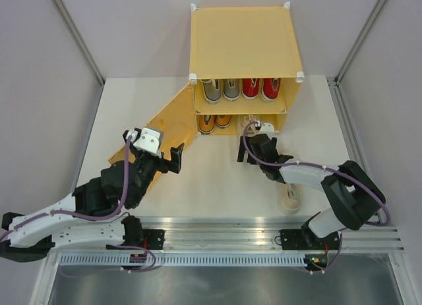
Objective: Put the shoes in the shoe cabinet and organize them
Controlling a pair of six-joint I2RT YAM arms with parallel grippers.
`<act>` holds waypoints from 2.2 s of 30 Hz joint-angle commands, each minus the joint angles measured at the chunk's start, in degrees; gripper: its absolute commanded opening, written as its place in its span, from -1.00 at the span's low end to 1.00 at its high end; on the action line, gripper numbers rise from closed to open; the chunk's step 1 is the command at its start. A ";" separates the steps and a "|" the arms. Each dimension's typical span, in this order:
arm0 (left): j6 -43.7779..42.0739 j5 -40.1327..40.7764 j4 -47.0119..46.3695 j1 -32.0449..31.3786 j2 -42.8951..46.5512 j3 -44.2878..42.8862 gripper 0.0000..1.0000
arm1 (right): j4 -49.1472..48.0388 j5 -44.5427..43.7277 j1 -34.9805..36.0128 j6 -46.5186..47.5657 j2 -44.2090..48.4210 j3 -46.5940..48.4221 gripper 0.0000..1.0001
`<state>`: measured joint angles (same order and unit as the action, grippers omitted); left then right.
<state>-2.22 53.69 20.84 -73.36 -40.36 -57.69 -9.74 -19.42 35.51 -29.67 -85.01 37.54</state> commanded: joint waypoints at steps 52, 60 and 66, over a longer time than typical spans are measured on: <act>-3.23 -1.92 -0.19 0.06 -3.23 -0.14 0.99 | -12.50 -1.85 -7.73 9.98 -24.06 23.63 -0.88; -3.14 -2.01 -0.01 0.06 -3.23 -0.23 0.99 | -14.25 2.10 -7.73 11.91 -26.34 26.00 -0.92; -3.32 -2.10 -0.01 0.06 -3.15 -0.32 0.99 | -15.22 5.09 -7.73 13.50 -27.22 26.97 -0.97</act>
<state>-3.11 52.16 20.97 -73.36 -43.62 -57.67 -17.17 -21.98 27.73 -18.70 -110.96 59.88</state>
